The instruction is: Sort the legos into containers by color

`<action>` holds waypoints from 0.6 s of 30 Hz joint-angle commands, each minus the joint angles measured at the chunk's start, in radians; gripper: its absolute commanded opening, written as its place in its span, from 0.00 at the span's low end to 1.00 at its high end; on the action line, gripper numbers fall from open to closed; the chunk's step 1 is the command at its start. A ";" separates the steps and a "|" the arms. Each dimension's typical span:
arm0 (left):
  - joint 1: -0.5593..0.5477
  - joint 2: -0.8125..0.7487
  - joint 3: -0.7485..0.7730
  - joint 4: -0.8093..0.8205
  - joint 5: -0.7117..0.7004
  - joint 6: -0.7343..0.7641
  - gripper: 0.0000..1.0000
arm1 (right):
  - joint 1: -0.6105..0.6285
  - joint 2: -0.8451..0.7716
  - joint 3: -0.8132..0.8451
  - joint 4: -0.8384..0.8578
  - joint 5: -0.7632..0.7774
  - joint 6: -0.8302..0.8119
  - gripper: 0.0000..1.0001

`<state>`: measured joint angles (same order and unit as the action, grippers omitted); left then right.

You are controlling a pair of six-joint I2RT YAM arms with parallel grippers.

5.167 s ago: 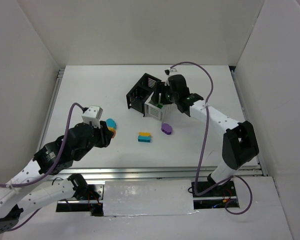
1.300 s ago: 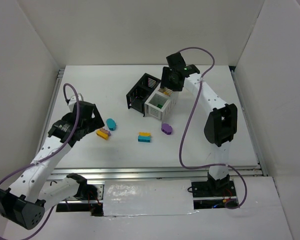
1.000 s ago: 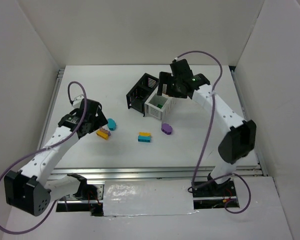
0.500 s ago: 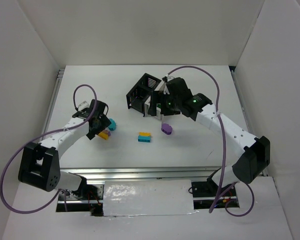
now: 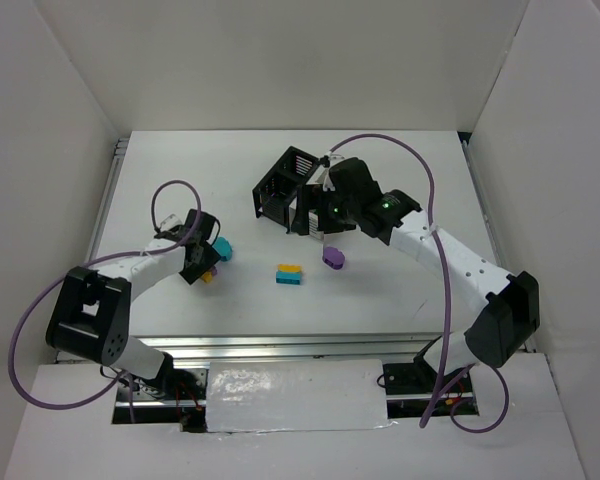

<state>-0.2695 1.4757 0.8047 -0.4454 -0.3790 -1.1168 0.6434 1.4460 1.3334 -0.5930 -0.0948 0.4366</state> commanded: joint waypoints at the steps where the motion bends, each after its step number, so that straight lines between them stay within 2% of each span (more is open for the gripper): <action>1: 0.010 -0.005 -0.027 0.046 0.000 -0.015 0.64 | 0.010 -0.010 -0.010 0.047 -0.011 -0.016 1.00; 5: 0.023 0.021 -0.048 0.079 0.032 0.000 0.64 | 0.012 -0.010 -0.014 0.051 -0.014 -0.016 0.99; 9: 0.038 0.014 -0.073 0.108 0.057 0.035 0.59 | 0.010 -0.012 -0.019 0.053 -0.032 -0.021 1.00; 10: 0.039 0.011 -0.078 0.111 0.061 0.040 0.54 | 0.012 -0.015 -0.020 0.055 -0.040 -0.022 1.00; 12: 0.044 0.005 -0.087 0.119 0.074 0.064 0.30 | 0.010 -0.016 -0.031 0.065 -0.055 -0.024 1.00; 14: 0.044 -0.012 -0.088 0.119 0.104 0.106 0.00 | 0.010 -0.027 -0.042 0.085 -0.082 -0.021 1.00; 16: 0.044 -0.069 -0.093 0.151 0.153 0.161 0.00 | 0.009 -0.045 -0.065 0.108 -0.129 -0.007 1.00; 18: 0.042 -0.179 -0.119 0.218 0.259 0.251 0.00 | 0.006 -0.067 -0.112 0.180 -0.198 0.022 1.00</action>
<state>-0.2283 1.4120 0.7090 -0.3069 -0.2497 -0.9901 0.6445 1.4387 1.2671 -0.5251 -0.1886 0.4339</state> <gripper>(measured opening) 0.575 0.995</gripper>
